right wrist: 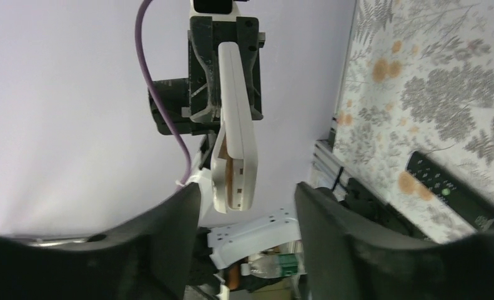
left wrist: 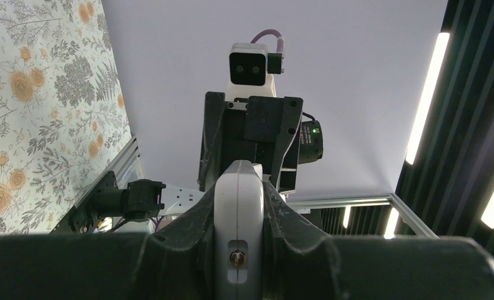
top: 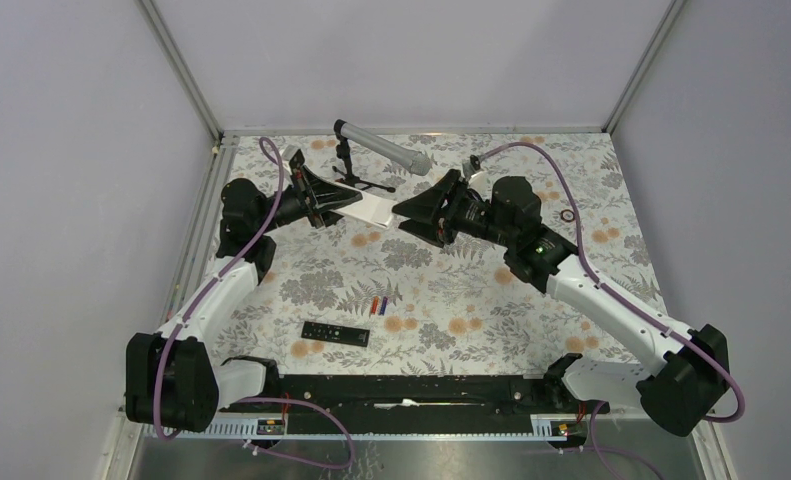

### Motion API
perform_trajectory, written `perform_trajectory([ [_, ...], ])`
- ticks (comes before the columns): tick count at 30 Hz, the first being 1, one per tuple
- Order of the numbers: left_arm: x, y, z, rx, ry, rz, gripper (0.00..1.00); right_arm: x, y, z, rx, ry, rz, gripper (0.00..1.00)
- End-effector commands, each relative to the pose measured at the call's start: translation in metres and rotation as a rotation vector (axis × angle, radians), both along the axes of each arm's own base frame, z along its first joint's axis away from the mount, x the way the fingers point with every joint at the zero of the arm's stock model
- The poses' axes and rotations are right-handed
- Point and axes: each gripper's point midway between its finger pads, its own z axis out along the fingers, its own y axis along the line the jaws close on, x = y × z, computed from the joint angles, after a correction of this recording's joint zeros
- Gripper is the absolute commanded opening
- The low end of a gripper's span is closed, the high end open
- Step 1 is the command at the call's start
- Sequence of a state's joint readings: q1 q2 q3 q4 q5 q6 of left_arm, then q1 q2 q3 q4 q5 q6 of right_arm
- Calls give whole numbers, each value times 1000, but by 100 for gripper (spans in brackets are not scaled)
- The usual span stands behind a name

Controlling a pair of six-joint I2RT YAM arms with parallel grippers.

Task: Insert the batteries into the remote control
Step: Load the battery cover into the remote control.

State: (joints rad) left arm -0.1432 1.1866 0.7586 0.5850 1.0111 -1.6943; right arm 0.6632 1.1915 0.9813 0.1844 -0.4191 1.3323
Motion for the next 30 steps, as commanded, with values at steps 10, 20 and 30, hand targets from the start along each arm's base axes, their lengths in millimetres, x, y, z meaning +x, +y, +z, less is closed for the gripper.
perform_trajectory([
  [10,-3,0,14,7,-102,-5,0,15,12,10,-12,-108,31,94],
  [20,0,0,16,5,-104,5,0,15,14,-5,8,-41,32,56],
  [30,-1,1,25,-21,-121,16,0,13,14,-19,-2,3,34,39],
])
